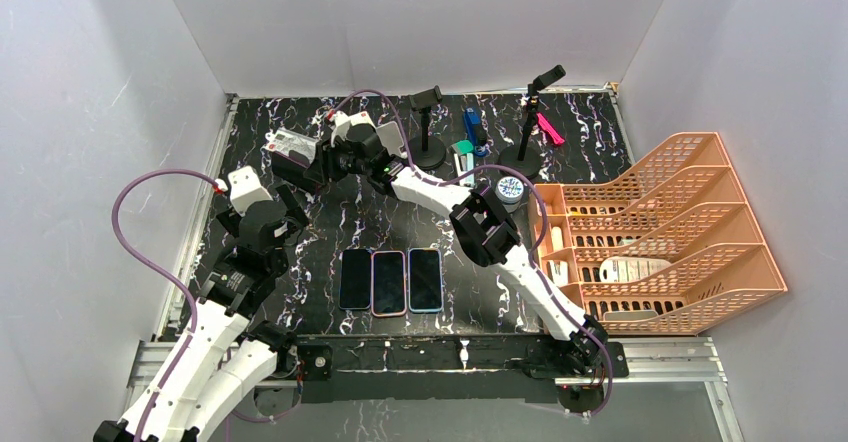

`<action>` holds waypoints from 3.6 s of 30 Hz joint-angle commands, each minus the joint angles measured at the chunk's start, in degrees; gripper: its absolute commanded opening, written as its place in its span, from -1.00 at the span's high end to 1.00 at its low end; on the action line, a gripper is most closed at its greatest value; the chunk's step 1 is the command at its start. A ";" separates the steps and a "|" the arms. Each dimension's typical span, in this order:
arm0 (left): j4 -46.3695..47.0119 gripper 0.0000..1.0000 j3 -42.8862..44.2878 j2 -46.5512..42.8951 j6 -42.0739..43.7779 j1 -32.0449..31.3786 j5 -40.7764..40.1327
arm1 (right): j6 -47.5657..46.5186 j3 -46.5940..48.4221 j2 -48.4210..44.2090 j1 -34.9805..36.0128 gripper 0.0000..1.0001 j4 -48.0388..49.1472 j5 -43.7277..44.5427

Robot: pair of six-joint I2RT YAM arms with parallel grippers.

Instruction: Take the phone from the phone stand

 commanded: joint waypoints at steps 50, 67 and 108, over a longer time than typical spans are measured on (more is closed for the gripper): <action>1.78 -0.61 -0.68 -0.63 -0.23 -0.73 -1.11 | -1.33 0.32 -0.85 0.17 0.54 0.67 -4.62; 1.29 -0.61 -0.48 -0.89 -0.48 -0.82 -2.15 | -1.14 -10.85 -10.11 0.19 1.00 11.26 -6.13; 0.99 -0.60 0.14 -0.39 -0.50 -0.82 -1.47 | 13.43 -30.72 -26.98 -1.46 1.00 22.56 -6.22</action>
